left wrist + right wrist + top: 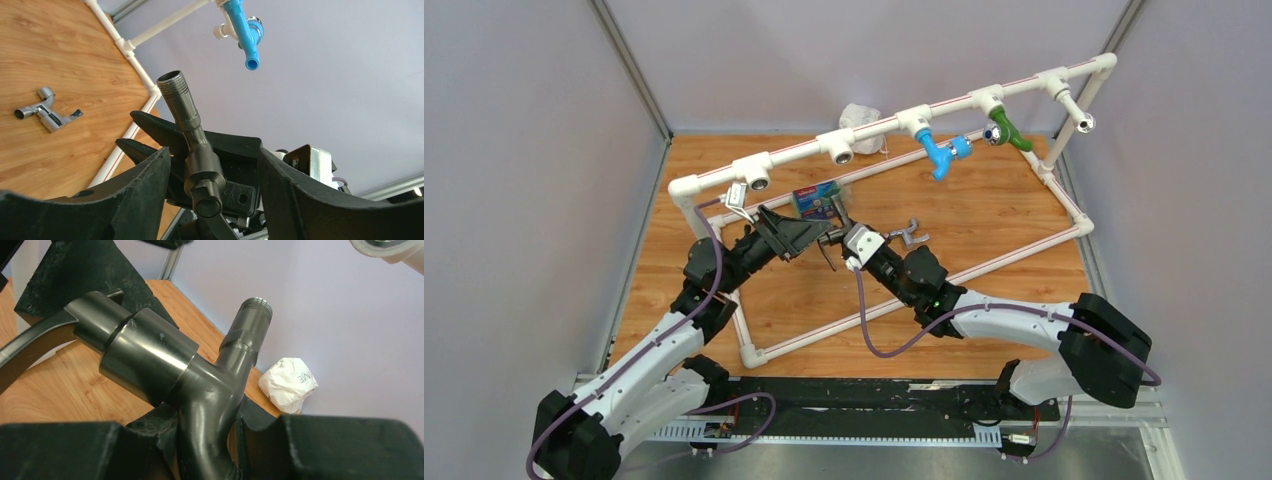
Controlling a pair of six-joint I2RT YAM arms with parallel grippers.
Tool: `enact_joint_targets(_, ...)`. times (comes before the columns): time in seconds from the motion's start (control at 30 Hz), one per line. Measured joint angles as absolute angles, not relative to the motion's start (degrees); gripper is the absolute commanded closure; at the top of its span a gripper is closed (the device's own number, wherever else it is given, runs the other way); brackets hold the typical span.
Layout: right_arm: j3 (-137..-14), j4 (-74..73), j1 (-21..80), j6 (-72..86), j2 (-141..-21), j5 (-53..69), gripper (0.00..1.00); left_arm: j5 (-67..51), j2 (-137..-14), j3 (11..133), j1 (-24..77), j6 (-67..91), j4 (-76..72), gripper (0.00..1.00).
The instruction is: Install the water faucets
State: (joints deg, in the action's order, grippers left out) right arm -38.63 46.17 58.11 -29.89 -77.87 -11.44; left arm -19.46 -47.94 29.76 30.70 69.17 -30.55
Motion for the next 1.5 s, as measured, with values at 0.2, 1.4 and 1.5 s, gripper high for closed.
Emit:
enact_joint_targets(0.2, -38.7, 46.2, 58.1, -29.9, -77.9, -11.9, 1.00, -17.2, -44.2, 29.7, 31.5, 67.9, -24.6, 0.23)
enact_joint_targets(1.4, -43.1, 49.9, 61.5, -30.6, -83.4, -11.7, 0.80, -11.9, -38.0, 27.4, 34.1, 68.0, -20.6, 0.96)
enact_joint_targets(1.5, -43.0, 50.5, 61.6, -30.8, -83.3, -11.4, 0.61, -11.2, -37.1, 27.1, 34.1, 68.8, -20.7, 1.00)
